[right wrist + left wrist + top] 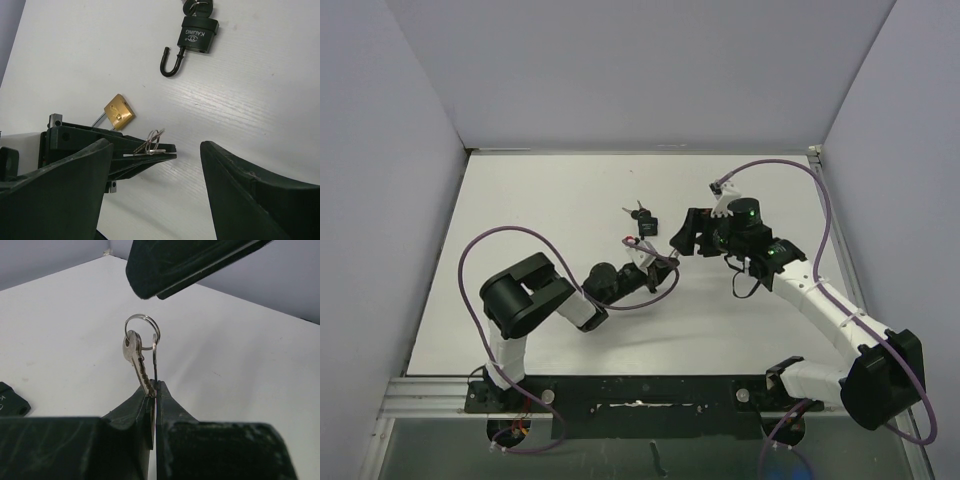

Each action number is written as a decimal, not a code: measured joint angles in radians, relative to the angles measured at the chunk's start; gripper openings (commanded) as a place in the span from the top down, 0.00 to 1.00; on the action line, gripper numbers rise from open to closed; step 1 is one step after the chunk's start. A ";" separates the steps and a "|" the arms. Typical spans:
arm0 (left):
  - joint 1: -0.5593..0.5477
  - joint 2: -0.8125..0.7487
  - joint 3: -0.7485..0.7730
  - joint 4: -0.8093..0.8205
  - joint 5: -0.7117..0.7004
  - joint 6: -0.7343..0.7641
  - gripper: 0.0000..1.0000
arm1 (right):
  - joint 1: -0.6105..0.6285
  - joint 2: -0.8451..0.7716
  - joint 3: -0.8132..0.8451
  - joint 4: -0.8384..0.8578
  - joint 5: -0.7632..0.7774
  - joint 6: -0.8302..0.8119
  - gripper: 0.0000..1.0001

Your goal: Unlock with the key

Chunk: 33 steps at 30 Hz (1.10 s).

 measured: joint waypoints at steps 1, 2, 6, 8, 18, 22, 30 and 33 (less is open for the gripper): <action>0.000 -0.005 -0.006 0.000 -0.002 -0.007 1.00 | -0.004 0.000 0.000 -0.001 0.003 0.002 0.27; 0.000 -0.010 -0.013 0.000 -0.003 -0.015 1.00 | -0.005 -0.001 0.000 -0.002 0.008 0.003 0.27; 0.003 -0.043 -0.045 -0.003 -0.007 -0.054 1.00 | -0.016 -0.020 0.000 -0.002 0.017 0.009 0.26; 0.007 -0.067 -0.055 -0.024 -0.008 -0.078 1.00 | -0.022 -0.030 0.000 -0.002 0.019 0.009 0.26; 0.068 -0.233 0.034 -0.407 0.037 -0.244 1.00 | -0.051 -0.033 0.000 -0.019 0.027 0.009 0.26; 0.090 -0.244 0.107 -0.579 0.082 -0.310 1.00 | -0.056 -0.033 0.000 -0.026 0.027 0.009 0.26; 0.142 -0.244 0.320 -1.011 0.213 -0.421 1.00 | -0.073 -0.037 0.000 -0.037 0.032 0.008 0.25; 0.167 -0.244 0.385 -1.126 0.288 -0.454 1.00 | -0.080 -0.046 0.000 -0.045 0.035 0.008 0.25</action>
